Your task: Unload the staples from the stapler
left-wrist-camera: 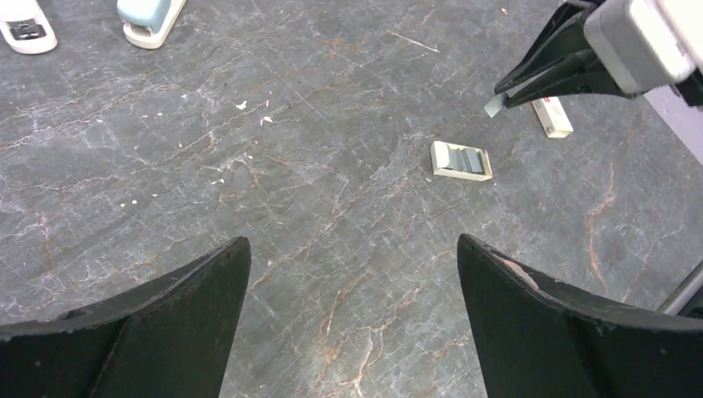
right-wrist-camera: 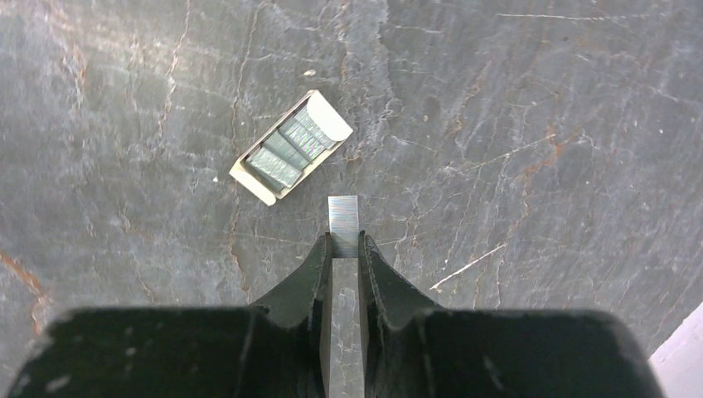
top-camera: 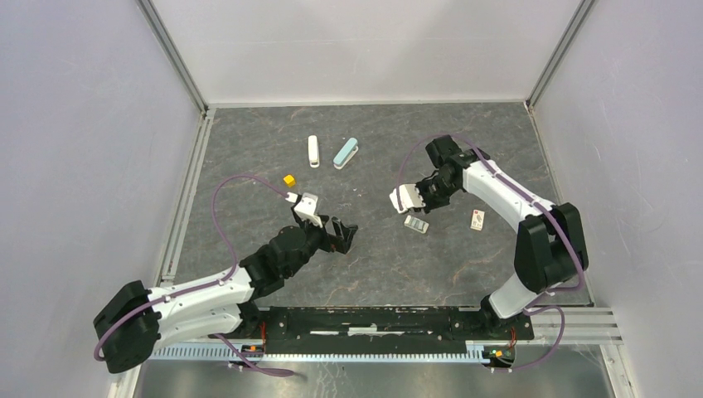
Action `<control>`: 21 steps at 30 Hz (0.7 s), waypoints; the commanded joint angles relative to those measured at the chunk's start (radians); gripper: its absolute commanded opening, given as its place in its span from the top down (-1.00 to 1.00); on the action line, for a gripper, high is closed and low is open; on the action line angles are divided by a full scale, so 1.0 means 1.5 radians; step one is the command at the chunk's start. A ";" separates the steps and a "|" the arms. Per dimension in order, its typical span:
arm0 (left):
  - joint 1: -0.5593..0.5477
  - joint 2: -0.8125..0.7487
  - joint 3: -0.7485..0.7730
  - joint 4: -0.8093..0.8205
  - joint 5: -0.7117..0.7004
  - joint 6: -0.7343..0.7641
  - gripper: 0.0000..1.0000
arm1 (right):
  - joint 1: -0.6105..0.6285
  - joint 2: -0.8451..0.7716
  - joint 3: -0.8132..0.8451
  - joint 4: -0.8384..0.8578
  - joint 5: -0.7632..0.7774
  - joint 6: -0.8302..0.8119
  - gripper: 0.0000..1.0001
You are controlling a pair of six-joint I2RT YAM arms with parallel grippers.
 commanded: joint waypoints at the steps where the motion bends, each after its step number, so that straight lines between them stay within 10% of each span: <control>1: 0.003 0.014 0.027 0.048 -0.006 -0.031 -1.00 | 0.003 0.029 0.045 -0.084 0.032 -0.140 0.98; 21: 0.004 0.023 0.020 0.060 -0.040 -0.019 -1.00 | 0.053 0.070 -0.002 -0.046 0.064 -0.191 0.98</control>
